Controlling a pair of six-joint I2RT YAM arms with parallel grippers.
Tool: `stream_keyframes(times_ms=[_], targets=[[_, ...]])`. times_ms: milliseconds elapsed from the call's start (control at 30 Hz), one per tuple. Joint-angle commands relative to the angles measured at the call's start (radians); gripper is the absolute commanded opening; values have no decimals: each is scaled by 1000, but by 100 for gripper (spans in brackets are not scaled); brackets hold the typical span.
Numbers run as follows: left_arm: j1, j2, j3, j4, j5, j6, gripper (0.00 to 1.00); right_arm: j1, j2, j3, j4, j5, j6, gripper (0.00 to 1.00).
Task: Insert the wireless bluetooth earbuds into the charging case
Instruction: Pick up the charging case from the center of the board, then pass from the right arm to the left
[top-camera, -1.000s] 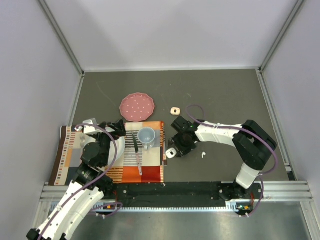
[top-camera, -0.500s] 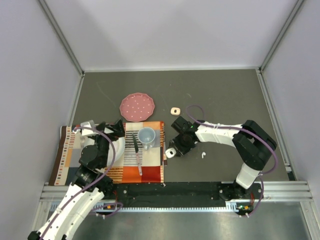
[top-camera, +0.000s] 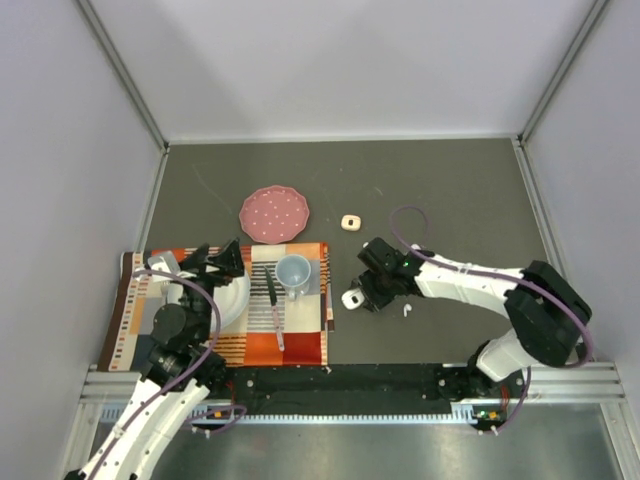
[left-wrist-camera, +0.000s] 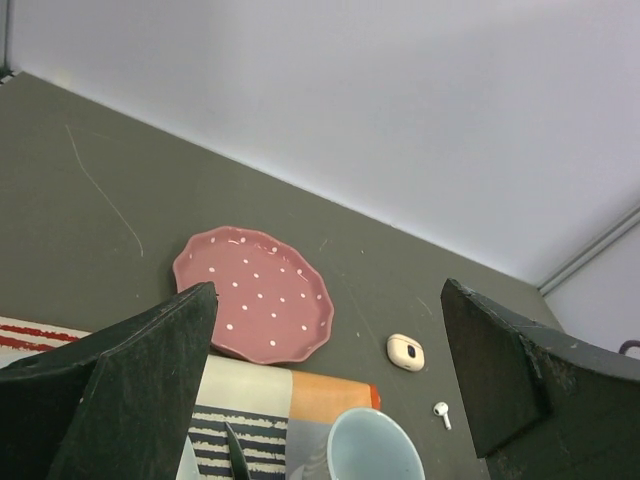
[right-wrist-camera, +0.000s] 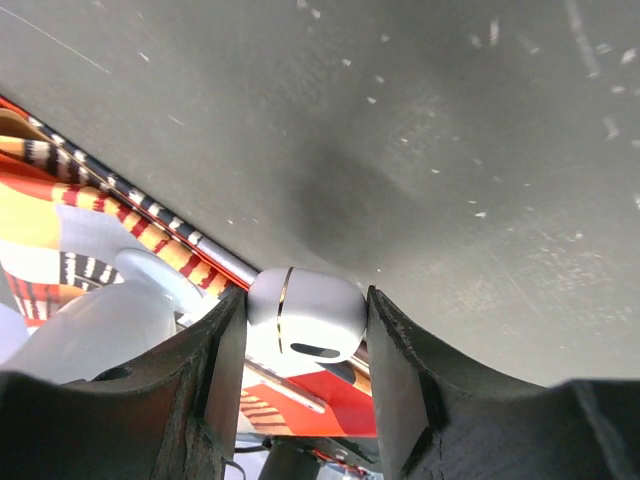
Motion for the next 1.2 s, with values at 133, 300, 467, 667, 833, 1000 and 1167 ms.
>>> stream_keyframes(times_ms=[133,300,467,667,833,1000,1167], targets=[[3,4,-16,86,145,23,99,6,-199,-77,51,204,-1,3],[3,53,5,99,246,40,99,5,-291,-90,101,267,-142,1],[3,110,28,170,401,57,99,5,-417,-168,279,284,-238,0],[3,144,4,290,600,58,99,6,-579,-256,451,325,-267,0],[3,217,-38,487,806,38,99,5,-629,-228,469,327,-267,0],[1,346,-32,608,930,14,99,5,-652,-241,577,261,-265,0],[-5,427,-87,815,946,-28,99,6,-661,-264,686,213,-273,0]])
